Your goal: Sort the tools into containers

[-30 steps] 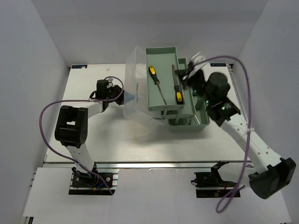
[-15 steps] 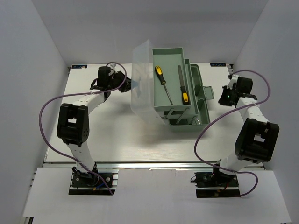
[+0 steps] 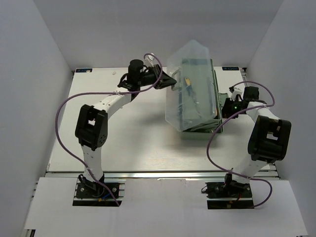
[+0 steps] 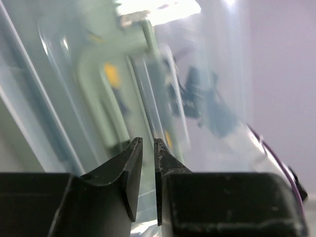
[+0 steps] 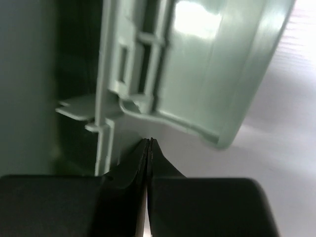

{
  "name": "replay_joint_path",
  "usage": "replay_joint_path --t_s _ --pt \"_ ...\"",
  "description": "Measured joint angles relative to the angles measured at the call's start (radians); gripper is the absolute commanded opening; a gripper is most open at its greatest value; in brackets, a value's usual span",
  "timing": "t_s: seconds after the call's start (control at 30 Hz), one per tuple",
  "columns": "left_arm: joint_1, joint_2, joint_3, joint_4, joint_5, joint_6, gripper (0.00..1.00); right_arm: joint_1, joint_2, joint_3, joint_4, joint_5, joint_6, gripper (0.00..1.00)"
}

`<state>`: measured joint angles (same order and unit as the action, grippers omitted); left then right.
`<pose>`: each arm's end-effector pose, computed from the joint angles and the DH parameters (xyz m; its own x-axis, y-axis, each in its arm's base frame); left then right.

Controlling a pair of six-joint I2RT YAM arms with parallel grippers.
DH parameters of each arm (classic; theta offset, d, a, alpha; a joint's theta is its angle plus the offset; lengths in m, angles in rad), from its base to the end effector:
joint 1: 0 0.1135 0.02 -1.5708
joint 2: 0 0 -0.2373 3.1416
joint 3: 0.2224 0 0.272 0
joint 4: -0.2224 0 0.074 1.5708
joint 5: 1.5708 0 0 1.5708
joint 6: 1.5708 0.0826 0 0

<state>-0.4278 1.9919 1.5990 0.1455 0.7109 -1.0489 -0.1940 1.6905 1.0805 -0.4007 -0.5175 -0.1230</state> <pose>0.4485 -0.2637 0.2505 -0.8826 -0.3195 -0.3448 0.2505 0.3009 -0.9201 0.3784 -0.0327 0.1228 -0.8139 0.0513 -0.5787 -0.1916 0.9166 0.3508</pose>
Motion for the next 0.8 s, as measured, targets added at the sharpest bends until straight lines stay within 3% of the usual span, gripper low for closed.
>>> replay_joint_path --t_s 0.17,0.43,0.8 --pt "-0.048 0.001 -0.005 0.003 0.031 -0.010 0.29 0.022 0.000 0.012 -0.004 -0.066 -0.001 0.00" --pt "-0.026 -0.003 -0.007 -0.074 0.008 0.022 0.31 0.127 0.000 0.012 -0.010 -0.071 0.009 0.00" --pt "0.013 -0.155 -0.006 -0.378 -0.173 0.276 0.47 0.328 0.039 0.116 -0.001 -0.062 0.060 0.00"
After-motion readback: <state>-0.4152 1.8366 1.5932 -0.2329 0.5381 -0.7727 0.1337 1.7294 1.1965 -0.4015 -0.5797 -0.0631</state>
